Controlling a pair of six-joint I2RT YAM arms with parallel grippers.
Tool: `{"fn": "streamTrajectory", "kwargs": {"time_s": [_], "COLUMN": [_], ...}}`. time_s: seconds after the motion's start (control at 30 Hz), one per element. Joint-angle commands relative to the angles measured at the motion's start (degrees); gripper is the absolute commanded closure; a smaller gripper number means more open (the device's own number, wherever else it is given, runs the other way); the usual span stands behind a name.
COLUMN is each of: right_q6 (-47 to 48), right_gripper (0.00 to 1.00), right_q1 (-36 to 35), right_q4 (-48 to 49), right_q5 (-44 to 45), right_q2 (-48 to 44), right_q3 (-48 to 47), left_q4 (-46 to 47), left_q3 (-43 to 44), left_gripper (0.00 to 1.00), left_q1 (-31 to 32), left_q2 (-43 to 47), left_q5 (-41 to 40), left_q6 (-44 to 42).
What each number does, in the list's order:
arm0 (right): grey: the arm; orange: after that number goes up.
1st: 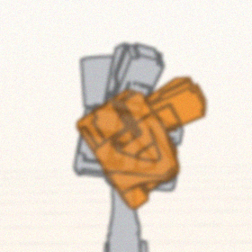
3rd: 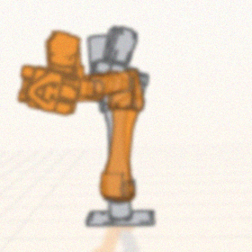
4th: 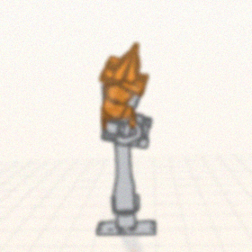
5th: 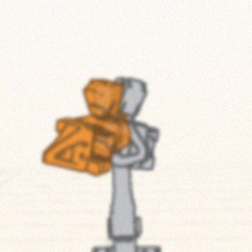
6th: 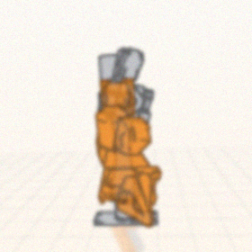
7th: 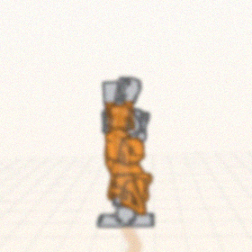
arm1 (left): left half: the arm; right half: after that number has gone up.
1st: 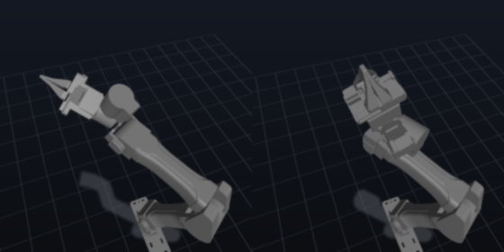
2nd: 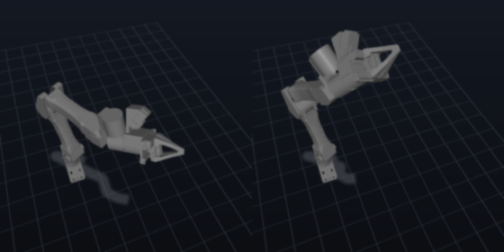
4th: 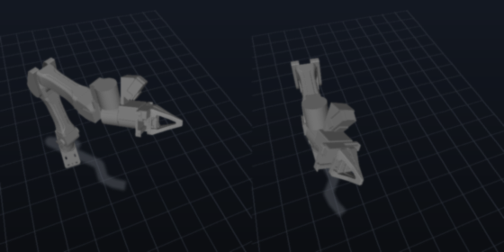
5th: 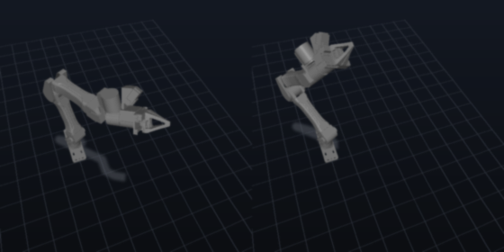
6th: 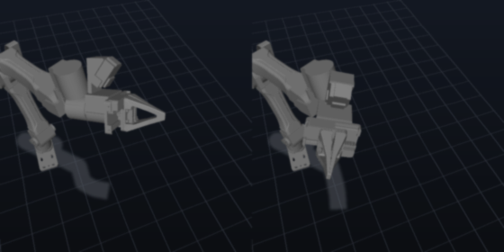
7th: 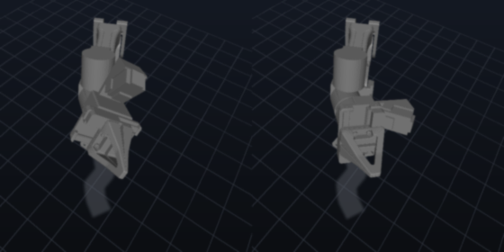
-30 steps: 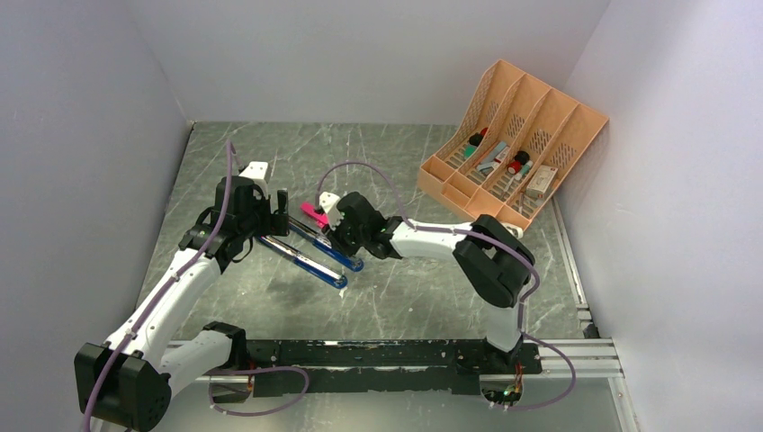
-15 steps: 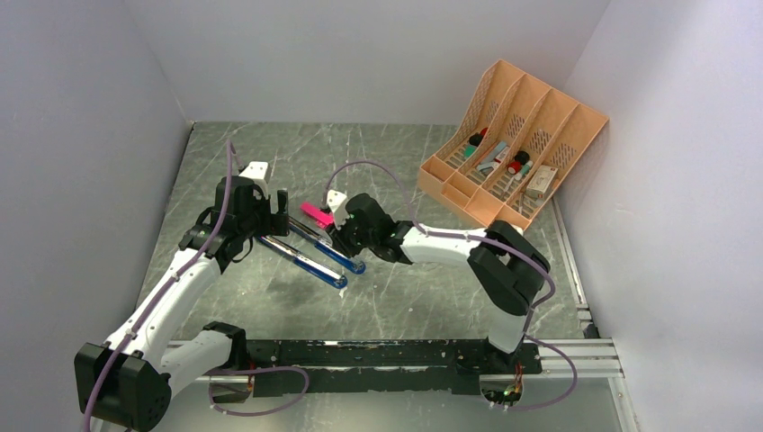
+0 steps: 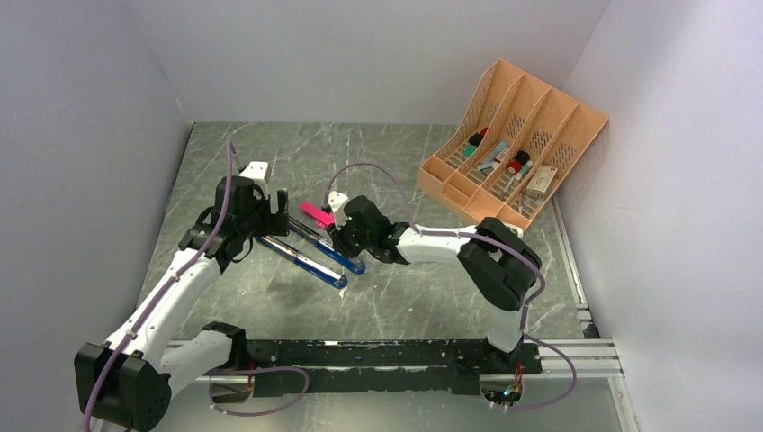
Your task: Load the staples into the stapler
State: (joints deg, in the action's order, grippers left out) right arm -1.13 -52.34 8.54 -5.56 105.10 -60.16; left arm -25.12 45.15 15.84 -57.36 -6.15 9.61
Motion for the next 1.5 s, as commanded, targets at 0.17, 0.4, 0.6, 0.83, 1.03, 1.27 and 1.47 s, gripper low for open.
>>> {"fn": "streamTrajectory", "kwargs": {"time_s": [0.17, 0.4, 0.6, 0.83, 1.03, 1.27, 1.47], "right_q6": [-1.0, -1.0, -1.1, -1.4, -0.5, 3.3, 6.4], "right_gripper": [0.71, 0.79, 0.87, 0.89, 0.88, 0.87, 0.86], "right_q1": [0.7, 0.9, 1.0, 1.0, 1.0, -1.1, -7.9], "right_q4": [-1.4, -1.4, 0.1, 3.1, 4.9, 5.4, 7.4], "right_q5": [-0.9, -1.3, -2.0, -1.3, -1.6, -4.0, -7.4], "right_q2": [2.4, 2.2, 1.5, -1.5, -4.1, -6.3, -5.8], "right_q3": [-2.4, -1.9, -1.1, 1.1, 2.4, 4.0, 3.8], "left_q4": [1.5, 1.5, 1.5, 1.5, 1.5, 1.4, 1.5], "left_q3": [0.3, 0.4, 0.3, 0.3, 0.3, 0.4, 0.4], "left_gripper": [0.04, 0.04, 0.04, 0.04, 0.04, 0.04, 0.04], "left_q1": [0.1, 0.1, 0.1, 0.1, 0.1, 0.1, 0.1], "left_q2": [0.5, 0.4, 0.3, 0.4, 0.4, 0.4, 0.5], "left_q5": [1.0, 1.0, 1.0, 1.0, 1.0, 1.0, 1.0], "left_q6": [-0.7, -0.7, -0.8, -0.8, -0.7, -0.8, -0.7]}}
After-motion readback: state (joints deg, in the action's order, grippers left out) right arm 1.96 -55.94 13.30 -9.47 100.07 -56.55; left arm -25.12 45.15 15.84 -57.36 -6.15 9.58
